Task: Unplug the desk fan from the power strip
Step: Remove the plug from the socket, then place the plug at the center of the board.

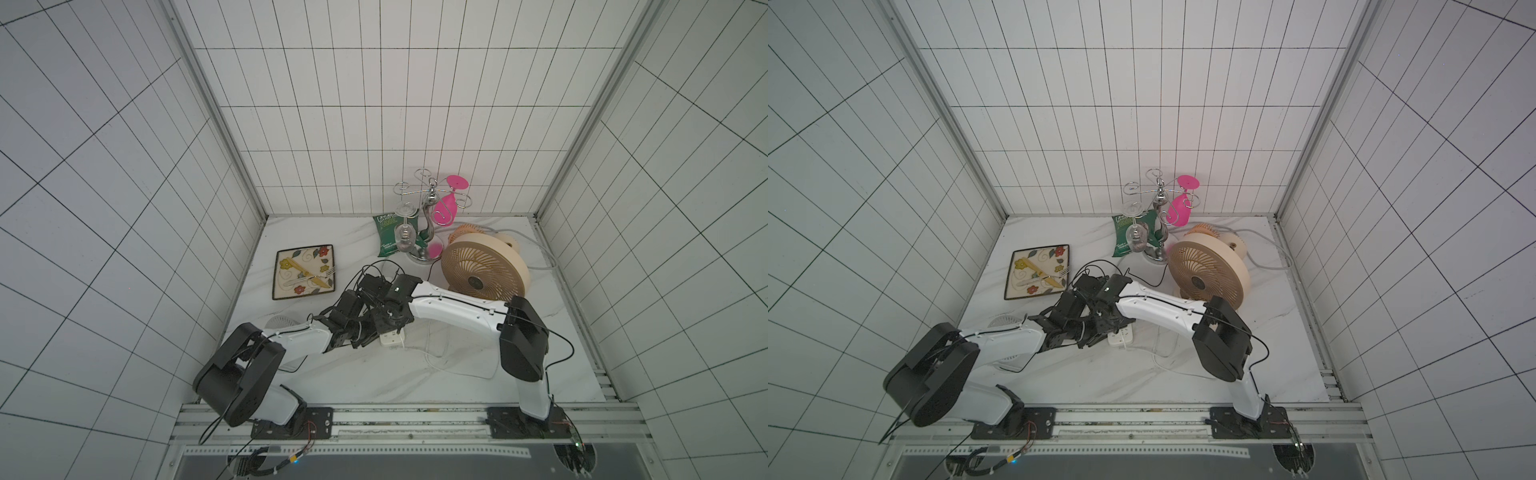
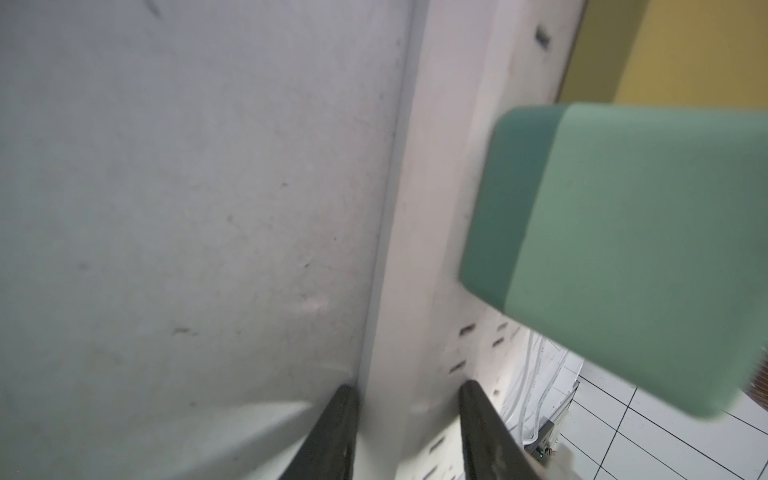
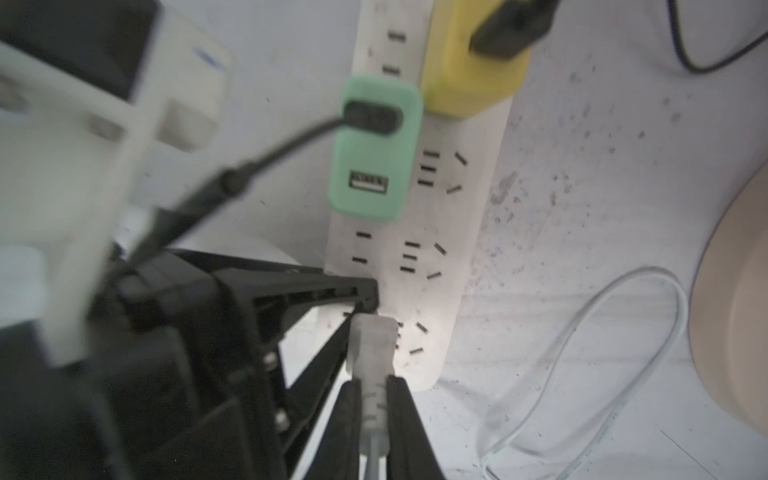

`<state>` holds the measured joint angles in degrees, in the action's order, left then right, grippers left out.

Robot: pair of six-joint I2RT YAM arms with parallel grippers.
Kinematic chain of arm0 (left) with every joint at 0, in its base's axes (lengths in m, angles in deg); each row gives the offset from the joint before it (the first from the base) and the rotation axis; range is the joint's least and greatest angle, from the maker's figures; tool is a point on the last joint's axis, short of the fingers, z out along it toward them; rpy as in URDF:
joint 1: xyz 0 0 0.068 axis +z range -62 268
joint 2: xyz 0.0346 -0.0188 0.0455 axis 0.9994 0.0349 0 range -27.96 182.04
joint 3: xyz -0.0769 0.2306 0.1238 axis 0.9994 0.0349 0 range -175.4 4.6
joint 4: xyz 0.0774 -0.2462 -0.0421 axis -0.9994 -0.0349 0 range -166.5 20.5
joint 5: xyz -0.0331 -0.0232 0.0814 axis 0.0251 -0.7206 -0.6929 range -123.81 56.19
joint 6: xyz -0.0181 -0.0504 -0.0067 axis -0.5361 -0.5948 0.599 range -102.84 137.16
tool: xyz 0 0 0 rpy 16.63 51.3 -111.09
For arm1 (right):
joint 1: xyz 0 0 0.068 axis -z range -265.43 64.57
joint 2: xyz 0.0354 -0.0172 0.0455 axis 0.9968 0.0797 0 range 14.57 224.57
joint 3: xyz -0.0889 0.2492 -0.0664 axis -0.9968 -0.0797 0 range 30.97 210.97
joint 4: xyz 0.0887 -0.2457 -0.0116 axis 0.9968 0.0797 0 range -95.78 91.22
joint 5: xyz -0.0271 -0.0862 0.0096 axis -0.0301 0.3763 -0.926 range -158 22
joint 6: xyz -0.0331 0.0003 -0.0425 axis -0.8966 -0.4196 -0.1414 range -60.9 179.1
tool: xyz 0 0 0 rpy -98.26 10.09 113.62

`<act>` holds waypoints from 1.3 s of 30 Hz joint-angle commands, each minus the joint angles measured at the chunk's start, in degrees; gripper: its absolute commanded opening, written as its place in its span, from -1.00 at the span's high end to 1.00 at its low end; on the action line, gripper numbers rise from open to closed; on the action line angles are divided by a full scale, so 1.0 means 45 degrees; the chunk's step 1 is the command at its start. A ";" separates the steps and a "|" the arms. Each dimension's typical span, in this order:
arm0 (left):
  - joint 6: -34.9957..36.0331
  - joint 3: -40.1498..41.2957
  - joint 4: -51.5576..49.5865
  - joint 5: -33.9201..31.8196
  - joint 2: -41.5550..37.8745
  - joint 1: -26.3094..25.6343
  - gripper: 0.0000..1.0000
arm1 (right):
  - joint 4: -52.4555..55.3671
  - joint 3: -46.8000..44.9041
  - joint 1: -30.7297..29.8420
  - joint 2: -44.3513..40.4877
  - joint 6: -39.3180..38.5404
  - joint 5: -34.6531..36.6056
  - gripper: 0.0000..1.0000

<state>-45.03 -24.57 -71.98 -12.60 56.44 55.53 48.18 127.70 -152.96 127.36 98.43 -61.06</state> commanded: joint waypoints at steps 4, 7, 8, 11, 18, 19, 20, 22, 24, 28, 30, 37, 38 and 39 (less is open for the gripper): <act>0.0022 0.1171 -0.3492 -0.2644 0.2177 -0.0090 0.16 | -0.1146 0.0034 -0.0133 -0.0875 0.0265 0.0578 1.00; 0.0116 0.1167 -0.3544 -0.2663 0.1904 -0.0053 0.16 | -0.1063 -0.0900 0.0119 -0.1526 0.0763 0.0928 1.00; 0.0142 0.1145 -0.3576 -0.2648 0.1810 -0.0024 0.15 | -0.1049 -0.1328 0.0267 -0.1832 0.0883 0.1103 1.00; 0.0197 0.1077 -0.3645 -0.2612 0.1640 -0.0023 0.15 | -0.1011 -0.2739 0.0632 -0.2820 0.1065 0.1760 1.00; 0.0244 0.0938 -0.3996 -0.2613 0.1320 -0.0030 0.15 | -0.0609 -0.5275 0.0846 -0.3805 0.1008 0.3146 1.00; 0.0263 0.0904 -0.4077 -0.2649 0.1210 -0.0021 0.15 | -0.0404 -0.5432 0.0873 -0.3682 0.1006 0.3426 1.00; 0.0276 0.0863 -0.4168 -0.2681 0.1106 -0.0020 0.15 | -0.0100 -0.5498 0.0893 -0.3554 0.1072 0.3715 1.00; 0.0365 0.0723 -0.4397 -0.2761 0.0934 -0.0044 0.15 | 0.0513 -0.5664 0.0974 -0.3258 0.1316 0.4194 1.00; 0.0441 0.0553 -0.4690 -0.2878 0.0750 -0.0050 0.15 | 0.0816 -0.5957 0.1052 -0.3041 0.1462 0.4470 1.00; 0.0500 0.0343 -0.5018 -0.2992 0.0444 -0.0088 0.15 | 0.0849 -0.6641 0.1135 -0.2679 0.1610 0.4632 1.00; 0.0500 0.0284 -0.5095 -0.2993 0.0377 -0.0108 0.15 | 0.0806 -0.6844 0.1122 -0.2329 0.1564 0.4644 1.00; 0.0665 -0.0222 -0.5459 -0.2912 -0.0053 -0.0240 0.08 | -0.0408 -0.7045 0.0585 -0.2449 0.0548 0.4012 0.33; 0.0685 -0.0352 -0.5569 -0.2916 -0.0138 -0.0245 0.07 | -0.1016 -0.7238 0.0525 -0.2809 0.0350 0.3625 0.18; 0.0721 -0.0525 -0.5704 -0.2907 -0.0227 -0.0246 0.06 | -0.1638 -0.7499 0.0525 -0.3211 0.0182 0.3152 0.07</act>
<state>-43.11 -28.87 -81.44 -19.35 53.90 54.29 46.67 96.20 -149.61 116.67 101.98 -42.88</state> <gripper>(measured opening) 0.469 0.429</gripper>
